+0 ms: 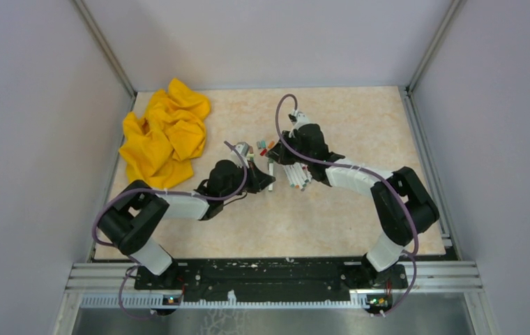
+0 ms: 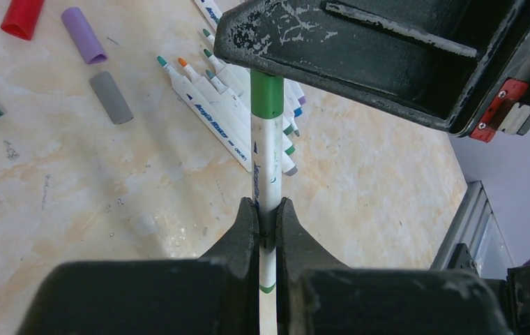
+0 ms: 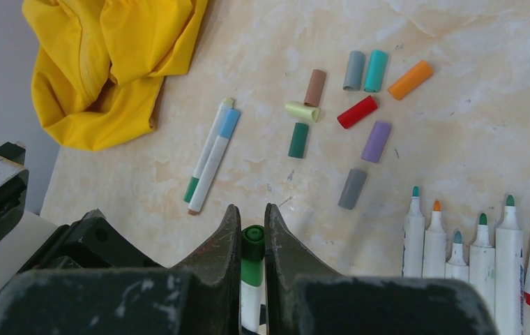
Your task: Open the pen caps
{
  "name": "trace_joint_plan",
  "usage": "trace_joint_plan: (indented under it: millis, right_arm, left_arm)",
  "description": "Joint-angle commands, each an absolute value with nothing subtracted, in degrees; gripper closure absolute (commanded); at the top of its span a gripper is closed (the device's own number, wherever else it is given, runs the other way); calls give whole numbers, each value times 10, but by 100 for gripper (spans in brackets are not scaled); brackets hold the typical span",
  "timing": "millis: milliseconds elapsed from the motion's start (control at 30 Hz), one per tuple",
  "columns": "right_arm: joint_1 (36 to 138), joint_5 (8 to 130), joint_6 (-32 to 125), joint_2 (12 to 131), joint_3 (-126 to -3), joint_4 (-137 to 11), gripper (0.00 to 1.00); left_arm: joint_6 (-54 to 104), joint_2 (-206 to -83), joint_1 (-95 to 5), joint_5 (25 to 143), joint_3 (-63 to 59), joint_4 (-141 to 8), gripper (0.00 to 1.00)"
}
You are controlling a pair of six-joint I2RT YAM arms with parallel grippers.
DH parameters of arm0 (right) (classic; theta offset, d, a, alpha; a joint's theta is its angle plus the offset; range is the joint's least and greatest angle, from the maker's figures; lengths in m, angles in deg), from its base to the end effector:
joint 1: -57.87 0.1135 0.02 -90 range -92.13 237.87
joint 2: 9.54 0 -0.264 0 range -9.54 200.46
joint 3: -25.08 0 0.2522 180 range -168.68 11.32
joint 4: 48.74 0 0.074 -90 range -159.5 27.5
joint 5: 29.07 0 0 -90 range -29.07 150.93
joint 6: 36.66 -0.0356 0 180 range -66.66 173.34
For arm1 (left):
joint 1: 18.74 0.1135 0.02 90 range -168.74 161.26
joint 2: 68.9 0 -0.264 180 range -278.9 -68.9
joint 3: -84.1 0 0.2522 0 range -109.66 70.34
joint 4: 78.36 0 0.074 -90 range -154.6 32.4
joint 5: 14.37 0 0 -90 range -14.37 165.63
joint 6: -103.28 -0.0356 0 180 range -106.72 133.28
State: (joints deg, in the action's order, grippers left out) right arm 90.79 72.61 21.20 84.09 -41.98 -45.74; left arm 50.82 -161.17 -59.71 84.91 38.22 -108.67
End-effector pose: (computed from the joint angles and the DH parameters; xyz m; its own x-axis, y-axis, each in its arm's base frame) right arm 0.3000 0.2028 0.2206 -0.6502 0.1997 -0.7330 -0.4040 0.7263 0.5562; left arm 0.2298 -0.2071 0.1645 -0.6314 -0.2481 -0.7347 0.4784 0.6210 -0.6209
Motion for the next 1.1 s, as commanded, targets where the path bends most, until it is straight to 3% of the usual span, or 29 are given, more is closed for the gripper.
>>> trace_joint_plan:
  millis: [0, 267, 467, 700, 1067]
  right_arm:
    - [860, 745, 223, 829, -479, -384, 100]
    - [804, 775, 235, 880, -660, -419, 100]
    - [800, 768, 261, 898, -716, -419, 100]
    - [798, 768, 278, 883, -737, -405, 100]
    - [798, 765, 333, 813, -643, -270, 100]
  left_arm:
    - [503, -1609, -633, 829, 396, -1081, 100]
    - [508, -1637, -665, 783, 415, -1081, 100]
    - [511, -1663, -676, 765, 415, -1069, 100]
    - [550, -1711, -679, 745, 418, -1074, 100]
    - [598, -1767, -681, 771, 428, -1112, 100]
